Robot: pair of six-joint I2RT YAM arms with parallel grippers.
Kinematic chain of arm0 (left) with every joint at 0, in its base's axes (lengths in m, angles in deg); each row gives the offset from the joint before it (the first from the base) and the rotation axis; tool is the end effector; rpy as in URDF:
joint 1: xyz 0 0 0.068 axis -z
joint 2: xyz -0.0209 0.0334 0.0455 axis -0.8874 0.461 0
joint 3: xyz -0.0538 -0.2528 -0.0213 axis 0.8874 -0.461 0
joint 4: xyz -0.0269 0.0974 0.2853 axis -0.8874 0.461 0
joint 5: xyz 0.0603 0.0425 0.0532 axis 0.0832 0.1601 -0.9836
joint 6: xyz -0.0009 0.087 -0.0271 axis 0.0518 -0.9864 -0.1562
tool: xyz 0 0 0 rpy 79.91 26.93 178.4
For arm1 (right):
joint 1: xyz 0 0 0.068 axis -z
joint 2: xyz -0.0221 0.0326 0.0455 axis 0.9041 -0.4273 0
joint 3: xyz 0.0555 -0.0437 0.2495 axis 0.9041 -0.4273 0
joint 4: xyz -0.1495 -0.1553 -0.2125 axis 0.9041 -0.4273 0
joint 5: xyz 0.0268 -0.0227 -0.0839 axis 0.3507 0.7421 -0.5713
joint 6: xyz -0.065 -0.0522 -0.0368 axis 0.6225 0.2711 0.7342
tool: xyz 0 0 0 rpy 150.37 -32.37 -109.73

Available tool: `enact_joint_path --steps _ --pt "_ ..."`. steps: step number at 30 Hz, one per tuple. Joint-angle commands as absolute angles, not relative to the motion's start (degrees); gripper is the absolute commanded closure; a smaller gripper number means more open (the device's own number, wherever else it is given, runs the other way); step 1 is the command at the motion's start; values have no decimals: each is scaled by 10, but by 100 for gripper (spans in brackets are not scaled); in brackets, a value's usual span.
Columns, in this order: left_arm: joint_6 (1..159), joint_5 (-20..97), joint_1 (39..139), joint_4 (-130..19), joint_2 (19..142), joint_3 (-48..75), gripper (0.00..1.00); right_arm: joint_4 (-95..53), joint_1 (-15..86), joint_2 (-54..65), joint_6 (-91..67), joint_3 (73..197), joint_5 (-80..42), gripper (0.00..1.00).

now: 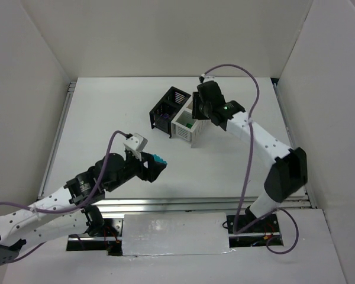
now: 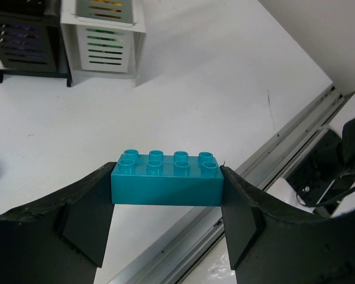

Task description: Sort the legos into containers by color

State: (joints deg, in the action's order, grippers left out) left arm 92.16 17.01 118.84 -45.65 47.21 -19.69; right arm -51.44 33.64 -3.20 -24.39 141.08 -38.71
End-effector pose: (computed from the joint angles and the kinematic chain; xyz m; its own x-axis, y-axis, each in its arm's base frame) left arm 0.1693 -0.2205 0.2968 -0.3772 -0.1543 -0.9132 0.5842 0.7254 -0.3639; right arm 0.3796 0.2085 0.2885 -0.6217 -0.0003 -0.7832 -0.1684 0.9767 0.1333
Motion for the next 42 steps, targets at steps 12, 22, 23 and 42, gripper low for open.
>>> enact_joint_path --steps 12,22,23,42 --pt "1145 -53 1183 -181 465 -75 100 -498 384 -287 -183 1684 -501 90" --pt "1152 -67 1176 -159 499 -38 100 -487 384 -267 -191 1633 -490 76" --pt "1152 -66 1174 -160 501 -36 100 -489 384 -264 -191 1631 -490 71" --pt "1123 129 1025 -257 574 4 100 -457 386 -115 -206 1519 -255 30"
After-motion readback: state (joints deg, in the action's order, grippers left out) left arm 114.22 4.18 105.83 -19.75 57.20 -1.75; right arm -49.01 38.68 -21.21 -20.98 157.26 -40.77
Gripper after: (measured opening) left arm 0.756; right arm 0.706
